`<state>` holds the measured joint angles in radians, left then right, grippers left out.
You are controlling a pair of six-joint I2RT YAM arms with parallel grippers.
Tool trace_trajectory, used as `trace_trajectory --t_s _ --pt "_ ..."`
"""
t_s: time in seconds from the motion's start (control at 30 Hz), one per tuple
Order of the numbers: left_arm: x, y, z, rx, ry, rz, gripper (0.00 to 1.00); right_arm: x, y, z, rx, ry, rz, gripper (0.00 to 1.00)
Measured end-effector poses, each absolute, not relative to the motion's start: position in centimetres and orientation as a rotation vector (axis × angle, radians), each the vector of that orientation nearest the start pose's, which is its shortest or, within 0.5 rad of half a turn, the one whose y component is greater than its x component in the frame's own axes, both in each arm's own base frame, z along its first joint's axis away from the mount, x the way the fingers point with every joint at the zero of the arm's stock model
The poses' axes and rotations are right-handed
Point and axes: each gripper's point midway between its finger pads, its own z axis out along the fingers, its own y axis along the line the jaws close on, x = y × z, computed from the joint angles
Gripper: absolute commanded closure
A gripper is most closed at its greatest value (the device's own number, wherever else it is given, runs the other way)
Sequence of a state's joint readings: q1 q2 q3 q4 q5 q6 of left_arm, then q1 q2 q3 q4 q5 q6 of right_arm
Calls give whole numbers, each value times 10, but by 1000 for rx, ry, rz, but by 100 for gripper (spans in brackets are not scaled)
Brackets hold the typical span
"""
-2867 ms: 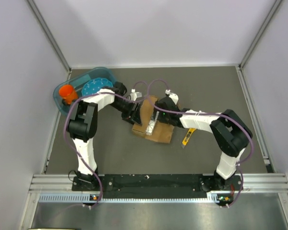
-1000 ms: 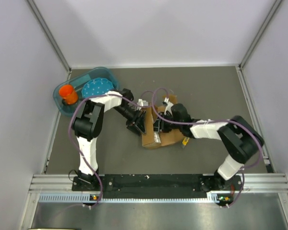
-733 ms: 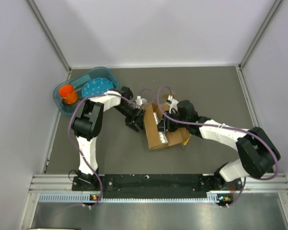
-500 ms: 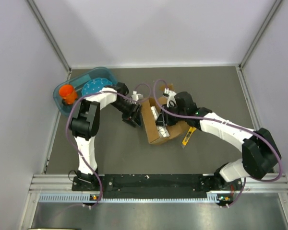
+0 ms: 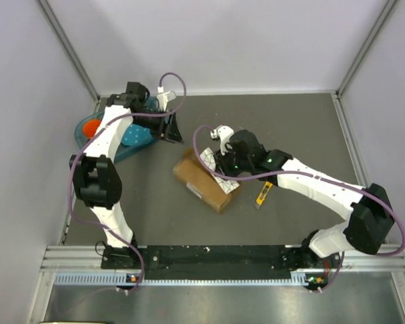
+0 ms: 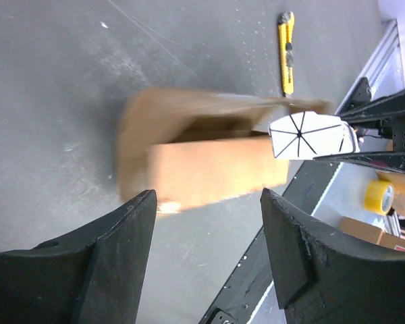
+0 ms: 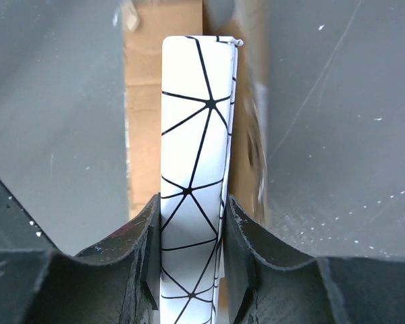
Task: Unpack the express box
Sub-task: Pick up the product from the express box, then place the product at the center of the board.
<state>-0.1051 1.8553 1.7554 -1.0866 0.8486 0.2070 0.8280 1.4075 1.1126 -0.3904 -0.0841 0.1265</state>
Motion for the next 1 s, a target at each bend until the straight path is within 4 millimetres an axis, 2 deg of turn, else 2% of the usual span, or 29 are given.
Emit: trace_trajectory --t_s 0.07,0.23,0.4,0.47,0.57,0.67,0.77,0.9,1.0 --pt "358 -171 202 620 2449 -1137 32 255 303 171 -847 2157 566 99" --pt "343 -179 179 601 2531 -1190 32 258 300 177 -854 2150 533 99" --pt "343 -179 173 593 2548 -1180 33 265 293 214 -802 2099 527 98" --pt "342 -178 169 591 2556 -1172 33 278 280 236 -733 2069 514 99" --pt "341 -176 162 587 2570 -1164 32 316 232 248 -533 2089 420 99" --pt "337 -174 153 579 2598 -1153 32 348 175 224 -331 2192 279 99" --pt "332 -172 145 570 2623 -1147 32 361 132 178 -206 2336 119 98" --pt "327 -171 143 570 2629 -1146 31 357 104 122 -184 2513 -96 98" --pt "327 -171 144 575 2620 -1143 31 353 84 89 -200 2607 -274 98"
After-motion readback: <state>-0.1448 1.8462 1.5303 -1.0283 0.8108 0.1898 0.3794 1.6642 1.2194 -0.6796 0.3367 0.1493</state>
